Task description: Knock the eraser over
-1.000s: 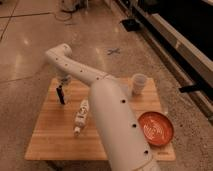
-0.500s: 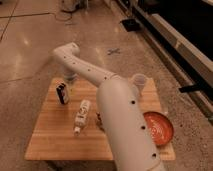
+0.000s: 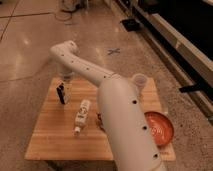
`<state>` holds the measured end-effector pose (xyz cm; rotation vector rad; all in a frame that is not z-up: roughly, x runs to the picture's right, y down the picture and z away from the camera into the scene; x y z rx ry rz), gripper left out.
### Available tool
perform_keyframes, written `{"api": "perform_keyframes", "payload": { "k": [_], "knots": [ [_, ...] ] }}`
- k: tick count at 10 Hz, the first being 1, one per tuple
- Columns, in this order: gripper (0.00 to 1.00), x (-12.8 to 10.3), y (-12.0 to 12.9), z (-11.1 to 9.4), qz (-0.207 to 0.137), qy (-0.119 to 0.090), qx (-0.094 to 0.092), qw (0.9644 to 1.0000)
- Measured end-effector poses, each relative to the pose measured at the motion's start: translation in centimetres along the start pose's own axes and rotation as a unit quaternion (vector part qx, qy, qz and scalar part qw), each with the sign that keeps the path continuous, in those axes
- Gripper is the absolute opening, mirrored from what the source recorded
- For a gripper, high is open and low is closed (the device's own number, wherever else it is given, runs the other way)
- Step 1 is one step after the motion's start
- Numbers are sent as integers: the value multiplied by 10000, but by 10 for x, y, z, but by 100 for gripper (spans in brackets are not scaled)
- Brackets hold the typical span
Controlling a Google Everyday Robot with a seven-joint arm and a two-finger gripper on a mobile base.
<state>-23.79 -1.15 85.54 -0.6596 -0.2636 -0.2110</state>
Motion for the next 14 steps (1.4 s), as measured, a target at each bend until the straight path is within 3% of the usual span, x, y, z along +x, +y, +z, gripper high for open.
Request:
{"api": "perform_keyframes", "payload": {
  "k": [4, 6, 8, 10, 12, 14],
  "knots": [
    [80, -30, 19, 6, -341, -213, -78, 9992],
    [80, -36, 25, 7, -535, -179, -78, 9984],
    [80, -21, 26, 8, -622, 14, -34, 9981],
    [80, 14, 22, 6, -566, 347, 5, 9978],
    [80, 35, 18, 2, -444, 484, 61, 9978],
    [80, 37, 19, 1, -429, 499, 44, 9978]
  ]
}}
